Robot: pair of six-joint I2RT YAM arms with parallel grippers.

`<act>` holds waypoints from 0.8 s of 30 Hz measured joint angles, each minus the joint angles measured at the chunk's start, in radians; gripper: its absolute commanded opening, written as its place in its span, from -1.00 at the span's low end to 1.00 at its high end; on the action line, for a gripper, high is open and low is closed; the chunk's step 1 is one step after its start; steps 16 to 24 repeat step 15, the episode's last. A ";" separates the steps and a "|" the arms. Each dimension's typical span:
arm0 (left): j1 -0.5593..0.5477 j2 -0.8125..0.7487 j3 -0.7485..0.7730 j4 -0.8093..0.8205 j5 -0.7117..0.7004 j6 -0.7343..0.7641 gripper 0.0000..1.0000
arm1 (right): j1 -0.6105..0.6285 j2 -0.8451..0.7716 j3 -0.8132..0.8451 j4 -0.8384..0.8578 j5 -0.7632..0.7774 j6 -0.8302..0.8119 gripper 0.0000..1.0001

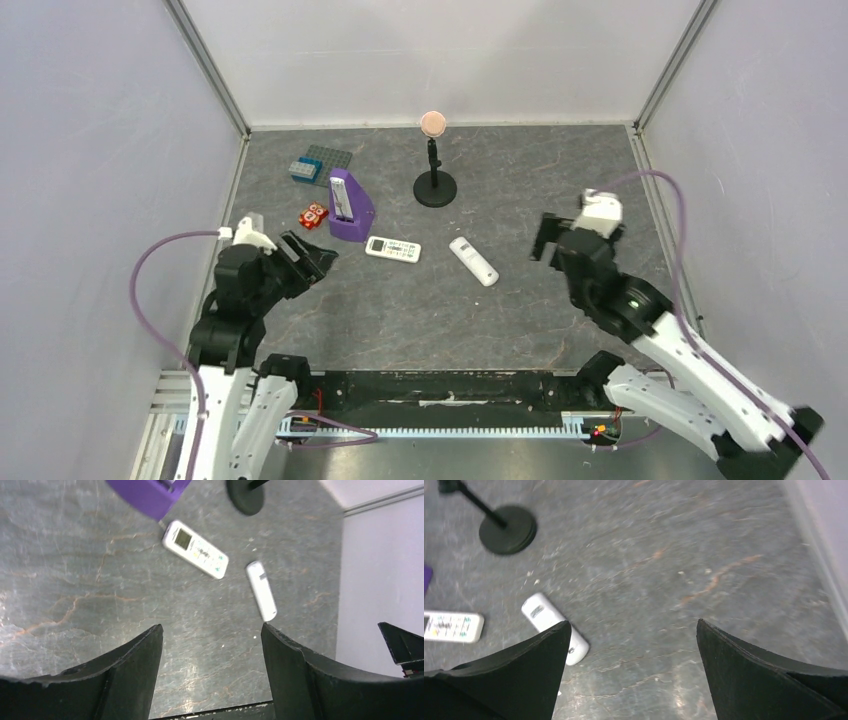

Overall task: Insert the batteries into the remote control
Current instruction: Reset both arms

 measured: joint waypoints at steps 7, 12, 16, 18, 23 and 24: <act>0.000 -0.157 0.158 -0.117 -0.036 0.068 0.58 | -0.001 -0.368 0.083 -0.241 0.208 0.064 0.96; 0.000 -0.195 0.201 -0.189 -0.063 0.097 0.58 | -0.002 -0.480 0.209 -0.314 0.287 0.085 0.96; 0.000 -0.201 0.219 -0.216 -0.074 0.106 0.59 | -0.002 -0.510 0.239 -0.329 0.310 0.093 0.96; 0.000 -0.201 0.219 -0.216 -0.074 0.106 0.59 | -0.002 -0.510 0.239 -0.329 0.310 0.093 0.96; 0.000 -0.201 0.219 -0.216 -0.074 0.106 0.59 | -0.002 -0.510 0.239 -0.329 0.310 0.093 0.96; 0.000 -0.201 0.219 -0.216 -0.074 0.106 0.59 | -0.002 -0.510 0.239 -0.329 0.310 0.093 0.96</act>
